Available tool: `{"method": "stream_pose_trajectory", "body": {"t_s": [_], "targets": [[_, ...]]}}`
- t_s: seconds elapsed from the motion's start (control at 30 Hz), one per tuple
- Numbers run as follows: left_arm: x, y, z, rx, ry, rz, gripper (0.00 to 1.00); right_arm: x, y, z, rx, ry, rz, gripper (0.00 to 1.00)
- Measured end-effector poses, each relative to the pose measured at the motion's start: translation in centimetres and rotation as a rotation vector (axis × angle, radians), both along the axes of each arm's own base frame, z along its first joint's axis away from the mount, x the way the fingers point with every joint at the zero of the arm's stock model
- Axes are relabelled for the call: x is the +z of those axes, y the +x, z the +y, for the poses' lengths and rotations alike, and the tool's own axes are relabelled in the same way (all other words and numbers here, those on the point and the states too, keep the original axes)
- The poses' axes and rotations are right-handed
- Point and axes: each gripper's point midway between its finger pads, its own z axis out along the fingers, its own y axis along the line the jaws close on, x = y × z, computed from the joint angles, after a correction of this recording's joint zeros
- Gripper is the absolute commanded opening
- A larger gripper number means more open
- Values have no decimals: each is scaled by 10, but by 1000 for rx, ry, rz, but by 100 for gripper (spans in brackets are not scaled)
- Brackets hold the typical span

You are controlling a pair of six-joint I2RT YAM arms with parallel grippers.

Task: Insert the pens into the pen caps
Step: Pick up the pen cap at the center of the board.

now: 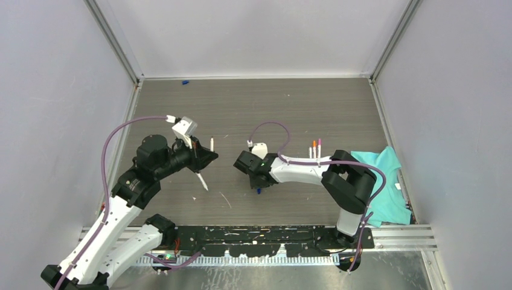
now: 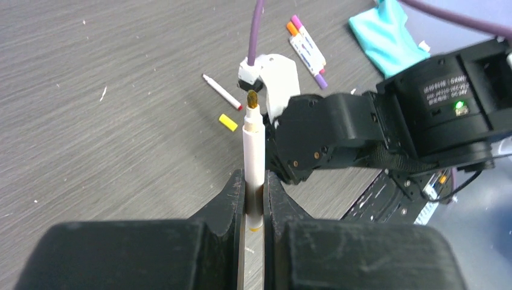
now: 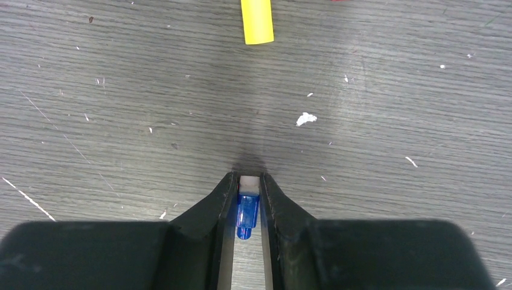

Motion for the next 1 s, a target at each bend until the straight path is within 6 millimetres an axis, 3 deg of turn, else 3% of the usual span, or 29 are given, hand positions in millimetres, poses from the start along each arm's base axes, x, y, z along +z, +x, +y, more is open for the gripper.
{"method": "stream_pose_trajectory", "body": {"t_s": [0.1, 0.2, 0.37, 0.47, 0.63, 0.77, 1.0], "targets": [[7, 6, -2, 33, -55, -5, 0, 0, -1, -1, 5, 18, -11, 2], [0, 15, -6, 60, -104, -11, 0, 1, -3, -4, 17, 28, -15, 1], [-34, 26, -21, 29, -143, 13, 0, 3, 3, -14, 14, 61, -18, 1], [-61, 28, -38, -55, -148, 58, 0, 14, 18, -25, -14, 159, -31, 1], [-81, 22, -61, -197, -202, 85, 0, 49, 58, -35, -53, 390, -115, 1], [-94, 15, -78, -287, -212, 86, 0, 95, 89, -31, -29, 596, -238, 1], [-114, -8, -109, -434, -180, 96, 0, 171, 102, -13, 118, 861, -443, 1]]}}
